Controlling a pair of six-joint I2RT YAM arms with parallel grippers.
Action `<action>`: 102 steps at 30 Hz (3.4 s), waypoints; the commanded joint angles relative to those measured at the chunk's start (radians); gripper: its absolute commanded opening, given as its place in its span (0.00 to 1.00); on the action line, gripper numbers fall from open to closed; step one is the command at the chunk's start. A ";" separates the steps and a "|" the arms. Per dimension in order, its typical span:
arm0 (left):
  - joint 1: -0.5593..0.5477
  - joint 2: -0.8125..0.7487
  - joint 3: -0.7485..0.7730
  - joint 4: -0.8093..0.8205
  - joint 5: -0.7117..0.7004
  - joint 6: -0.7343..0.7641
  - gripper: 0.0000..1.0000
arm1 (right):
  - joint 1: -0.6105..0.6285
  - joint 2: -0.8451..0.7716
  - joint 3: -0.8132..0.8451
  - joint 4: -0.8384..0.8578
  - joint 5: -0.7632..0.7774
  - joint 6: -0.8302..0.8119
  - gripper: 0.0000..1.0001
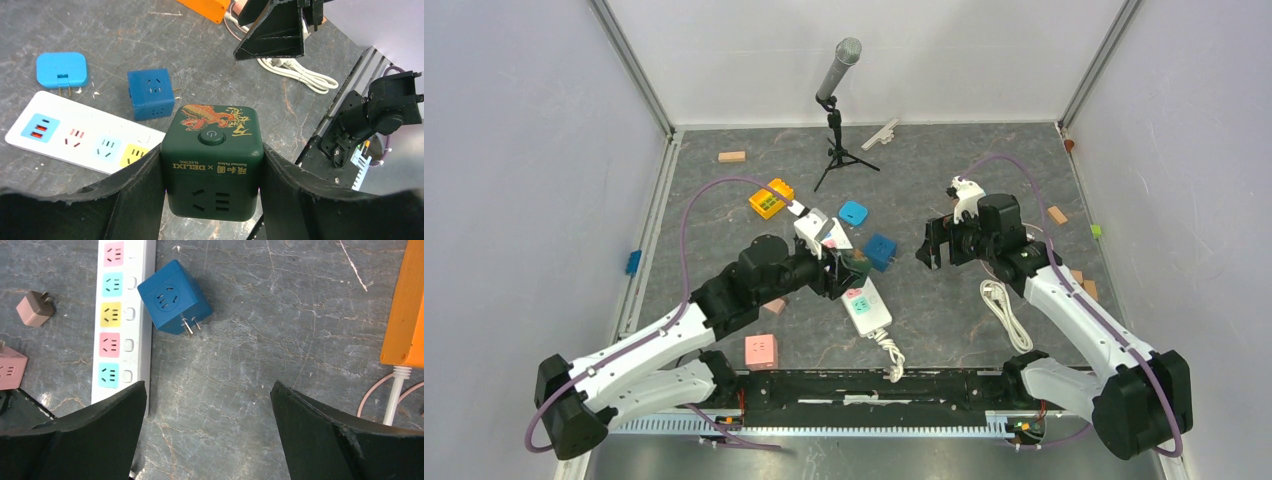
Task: Insert the plug
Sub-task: Pick up the plug from the center of the board.
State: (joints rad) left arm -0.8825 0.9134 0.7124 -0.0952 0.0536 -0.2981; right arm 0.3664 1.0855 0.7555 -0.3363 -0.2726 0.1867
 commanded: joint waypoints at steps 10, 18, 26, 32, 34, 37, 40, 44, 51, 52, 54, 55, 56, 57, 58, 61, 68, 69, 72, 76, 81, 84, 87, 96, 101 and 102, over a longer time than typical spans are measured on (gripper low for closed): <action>0.004 -0.071 -0.007 0.117 0.173 0.371 0.21 | 0.003 0.003 0.100 0.004 -0.139 -0.002 0.98; 0.003 -0.013 0.017 0.030 0.180 0.653 0.13 | 0.005 0.031 0.204 -0.004 -0.299 0.145 0.98; 0.001 0.063 0.091 -0.047 0.138 0.886 0.07 | 0.090 0.058 0.213 0.167 -0.416 0.369 0.98; -0.001 0.076 0.113 -0.044 0.138 0.917 0.07 | 0.169 0.109 0.206 0.200 -0.416 0.444 0.98; -0.003 0.079 0.113 -0.044 0.149 0.914 0.07 | 0.199 0.130 0.202 0.227 -0.420 0.476 0.98; -0.007 0.086 0.116 -0.044 0.158 0.903 0.07 | 0.247 0.152 0.212 0.247 -0.395 0.499 0.98; -0.010 0.094 0.122 -0.044 0.164 0.897 0.07 | 0.283 0.183 0.230 0.217 -0.347 0.491 0.98; -0.018 0.105 0.131 -0.045 0.171 0.887 0.08 | 0.325 0.233 0.247 0.200 -0.300 0.490 0.98; -0.026 0.111 0.128 -0.052 0.144 0.861 0.09 | 0.369 0.279 0.261 0.187 -0.242 0.473 0.63; -0.026 0.109 0.126 -0.053 0.145 0.859 0.11 | 0.368 0.278 0.261 0.190 -0.242 0.466 0.44; -0.026 0.104 0.125 -0.054 0.136 0.846 0.33 | 0.368 0.274 0.271 0.178 -0.233 0.437 0.17; -0.026 0.102 0.125 -0.055 0.130 0.839 0.58 | 0.368 0.271 0.279 0.160 -0.223 0.408 0.09; -0.025 0.098 0.126 -0.059 0.125 0.827 0.76 | 0.368 0.268 0.295 0.132 -0.206 0.373 0.03; -0.026 0.094 0.128 -0.065 0.116 0.817 0.94 | 0.368 0.261 0.309 0.109 -0.189 0.326 0.00; -0.026 0.089 0.130 -0.064 0.090 0.785 0.99 | 0.366 0.252 0.325 0.079 -0.164 0.283 0.00; -0.024 0.085 0.151 -0.059 -0.045 0.612 1.00 | 0.363 0.205 0.349 0.013 -0.049 0.141 0.00; 0.044 0.095 0.199 -0.094 -0.140 0.080 1.00 | 0.342 -0.014 0.202 0.111 0.128 -0.161 0.00; 0.071 0.102 0.208 -0.110 -0.103 0.015 1.00 | 0.341 -0.049 0.170 0.148 0.135 -0.211 0.00; 0.170 0.118 0.223 -0.118 0.084 -0.186 1.00 | 0.341 -0.170 0.060 0.253 0.152 -0.309 0.00; 0.292 0.120 0.178 0.001 0.341 -0.463 1.00 | 0.342 -0.289 -0.067 0.396 0.087 -0.430 0.00; 0.364 0.158 0.097 0.234 0.594 -0.762 1.00 | 0.342 -0.326 -0.120 0.477 -0.104 -0.544 0.00; 0.361 0.180 0.061 0.368 0.687 -0.845 1.00 | 0.342 -0.305 -0.115 0.504 -0.246 -0.592 0.00; 0.361 0.181 0.039 0.394 0.724 -0.864 1.00 | 0.342 -0.289 -0.105 0.561 -0.326 -0.571 0.00; 0.287 0.177 -0.022 0.519 0.719 -0.940 1.00 | 0.343 -0.240 -0.110 0.688 -0.494 -0.463 0.00; 0.262 0.169 -0.028 0.551 0.699 -0.940 0.95 | 0.344 -0.253 -0.117 0.694 -0.499 -0.475 0.00; 0.258 0.174 -0.028 0.552 0.698 -0.941 0.92 | 0.344 -0.257 -0.120 0.696 -0.496 -0.481 0.00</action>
State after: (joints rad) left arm -0.6121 1.1015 0.6888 0.3748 0.7425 -1.1992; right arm 0.7067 0.8501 0.6239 0.2710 -0.7364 -0.2924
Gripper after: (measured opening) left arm 0.965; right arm 0.648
